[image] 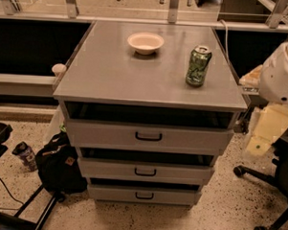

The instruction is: Open middle drawer

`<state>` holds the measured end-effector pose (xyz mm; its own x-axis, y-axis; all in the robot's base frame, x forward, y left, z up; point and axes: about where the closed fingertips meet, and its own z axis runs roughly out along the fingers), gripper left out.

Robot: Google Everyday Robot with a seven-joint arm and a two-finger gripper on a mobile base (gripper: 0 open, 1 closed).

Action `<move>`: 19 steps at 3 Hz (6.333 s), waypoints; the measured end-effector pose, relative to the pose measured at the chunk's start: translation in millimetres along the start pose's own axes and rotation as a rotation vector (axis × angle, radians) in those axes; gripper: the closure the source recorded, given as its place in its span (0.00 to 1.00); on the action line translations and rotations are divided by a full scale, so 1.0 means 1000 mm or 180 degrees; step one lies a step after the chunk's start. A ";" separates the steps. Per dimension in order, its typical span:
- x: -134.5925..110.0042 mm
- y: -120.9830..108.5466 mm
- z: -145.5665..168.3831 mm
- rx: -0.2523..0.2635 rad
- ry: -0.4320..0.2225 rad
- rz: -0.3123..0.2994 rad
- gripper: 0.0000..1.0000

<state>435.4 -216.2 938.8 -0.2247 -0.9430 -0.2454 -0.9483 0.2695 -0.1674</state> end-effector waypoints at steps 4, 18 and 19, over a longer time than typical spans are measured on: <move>0.122 0.129 0.265 -0.1175 -0.1548 0.0808 0.00; 0.065 -0.040 0.425 -0.0325 -0.2016 0.1522 0.00; 0.076 -0.067 0.448 -0.0132 -0.2200 0.1644 0.00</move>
Offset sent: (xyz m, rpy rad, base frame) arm -0.0901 -0.0469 -0.3344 0.6487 0.3786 -0.1207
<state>582.5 -218.3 503.9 -0.4561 -0.3704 -0.8092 -0.7753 0.6117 0.1570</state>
